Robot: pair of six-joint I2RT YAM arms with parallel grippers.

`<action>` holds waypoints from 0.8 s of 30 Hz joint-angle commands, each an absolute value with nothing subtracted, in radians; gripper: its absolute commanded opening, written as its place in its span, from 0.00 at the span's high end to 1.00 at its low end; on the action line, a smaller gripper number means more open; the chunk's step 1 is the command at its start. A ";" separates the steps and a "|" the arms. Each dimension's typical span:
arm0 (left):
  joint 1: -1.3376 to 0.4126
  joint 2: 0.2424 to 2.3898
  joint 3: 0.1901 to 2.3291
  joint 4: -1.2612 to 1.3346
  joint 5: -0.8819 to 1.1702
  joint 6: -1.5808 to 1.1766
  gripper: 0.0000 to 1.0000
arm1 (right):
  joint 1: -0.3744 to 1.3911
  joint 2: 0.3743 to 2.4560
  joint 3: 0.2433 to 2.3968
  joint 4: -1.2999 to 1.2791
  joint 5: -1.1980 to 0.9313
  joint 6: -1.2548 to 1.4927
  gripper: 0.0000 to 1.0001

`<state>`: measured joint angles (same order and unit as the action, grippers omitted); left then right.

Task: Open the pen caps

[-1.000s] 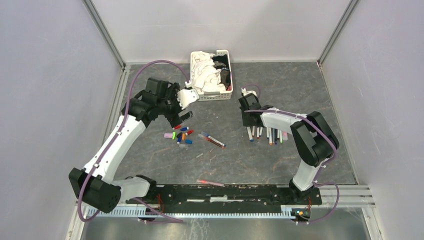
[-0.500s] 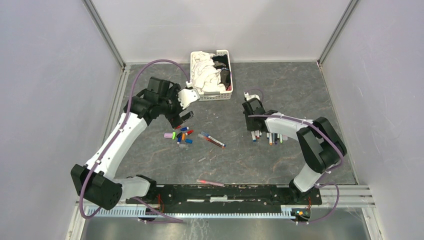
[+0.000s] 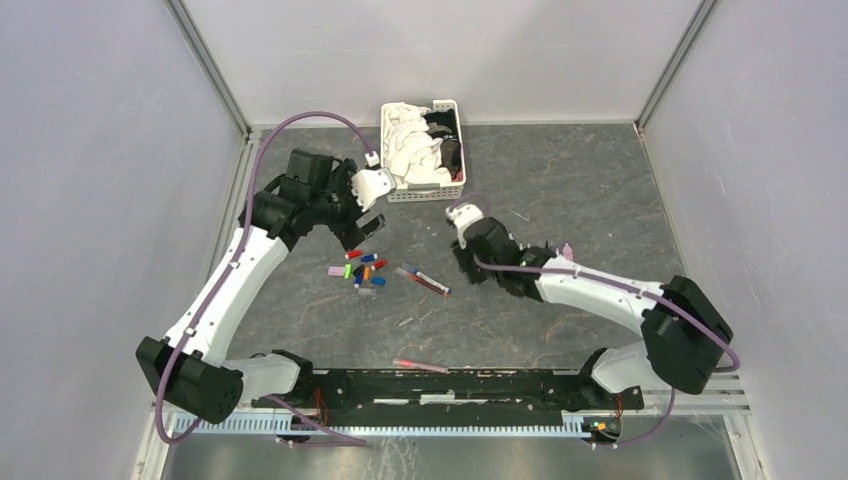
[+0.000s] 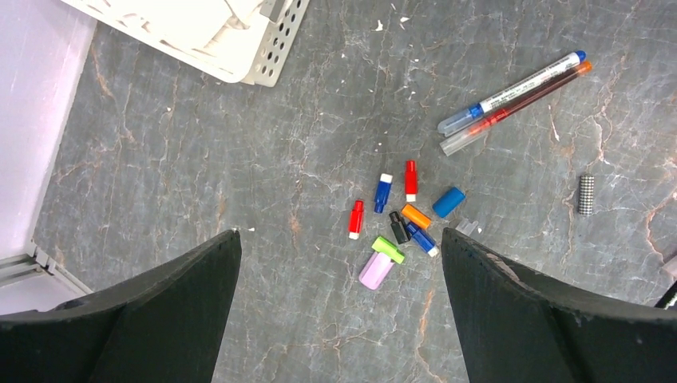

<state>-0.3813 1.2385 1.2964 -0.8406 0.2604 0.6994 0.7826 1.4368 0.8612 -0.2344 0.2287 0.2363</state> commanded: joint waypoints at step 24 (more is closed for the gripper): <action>-0.222 1.342 1.233 -0.863 0.447 0.477 0.00 | 0.956 1.806 1.161 -0.202 0.086 0.038 0.72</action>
